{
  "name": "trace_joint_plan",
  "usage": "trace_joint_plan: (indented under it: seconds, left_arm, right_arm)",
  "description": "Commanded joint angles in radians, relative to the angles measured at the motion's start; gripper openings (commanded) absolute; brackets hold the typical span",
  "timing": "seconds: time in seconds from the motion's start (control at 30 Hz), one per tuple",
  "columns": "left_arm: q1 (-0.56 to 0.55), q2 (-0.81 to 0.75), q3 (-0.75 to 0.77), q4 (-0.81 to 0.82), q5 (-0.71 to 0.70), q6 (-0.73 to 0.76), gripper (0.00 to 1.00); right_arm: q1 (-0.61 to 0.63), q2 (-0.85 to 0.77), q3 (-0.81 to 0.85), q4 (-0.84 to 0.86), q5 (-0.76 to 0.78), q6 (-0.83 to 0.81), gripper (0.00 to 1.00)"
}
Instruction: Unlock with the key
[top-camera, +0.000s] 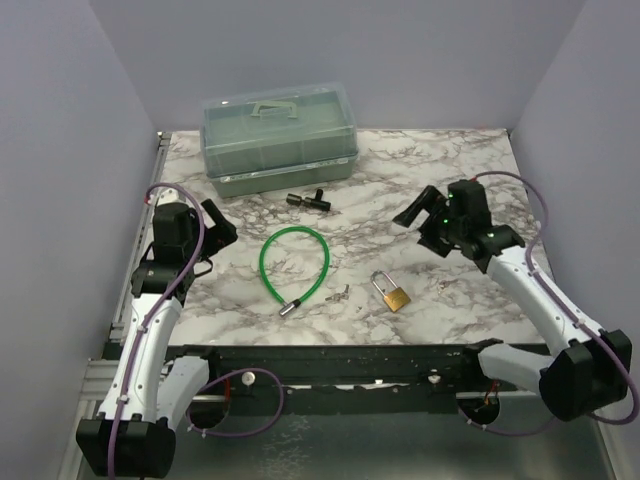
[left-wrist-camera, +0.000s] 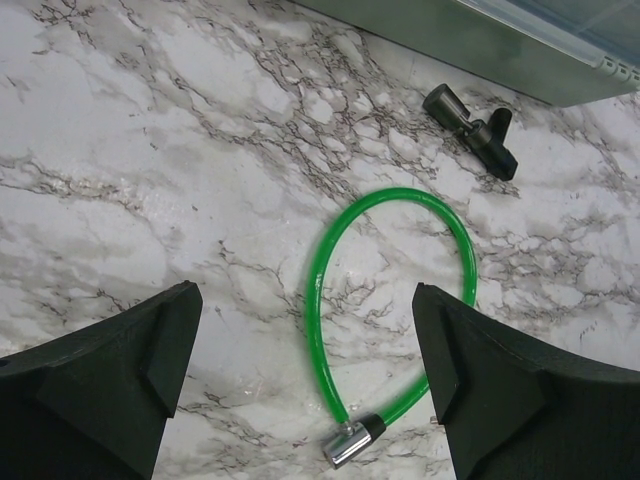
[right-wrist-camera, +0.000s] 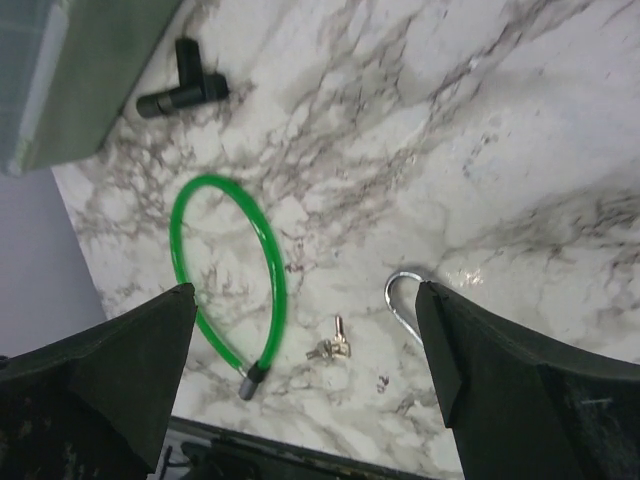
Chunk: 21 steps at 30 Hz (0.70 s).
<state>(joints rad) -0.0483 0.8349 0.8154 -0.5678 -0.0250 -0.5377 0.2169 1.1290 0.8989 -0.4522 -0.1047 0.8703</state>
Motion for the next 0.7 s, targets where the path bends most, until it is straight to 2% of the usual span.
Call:
trace_joint_plan:
  seconds: [0.0, 0.1, 0.37, 0.67]
  left_arm:
    - [-0.008, -0.029, -0.013, 0.012, 0.023, 0.000, 0.95]
    - [-0.007, -0.037, -0.016, 0.011, 0.023, -0.003, 0.94]
    - [-0.009, -0.049, -0.016, 0.011, 0.009, -0.001, 0.94]
    - [-0.012, -0.069, -0.018, 0.012, 0.002, -0.002, 0.94]
  right_arm:
    - [0.180, 0.081, 0.052, -0.145, 0.207, 0.115, 1.00]
    - [0.289, 0.180, 0.092, -0.162, 0.228, 0.149, 1.00]
    - [0.535, 0.406, 0.199, -0.161, 0.256, 0.178, 0.87]
    - [0.675, 0.534, 0.250, -0.224, 0.271, 0.344, 0.82]
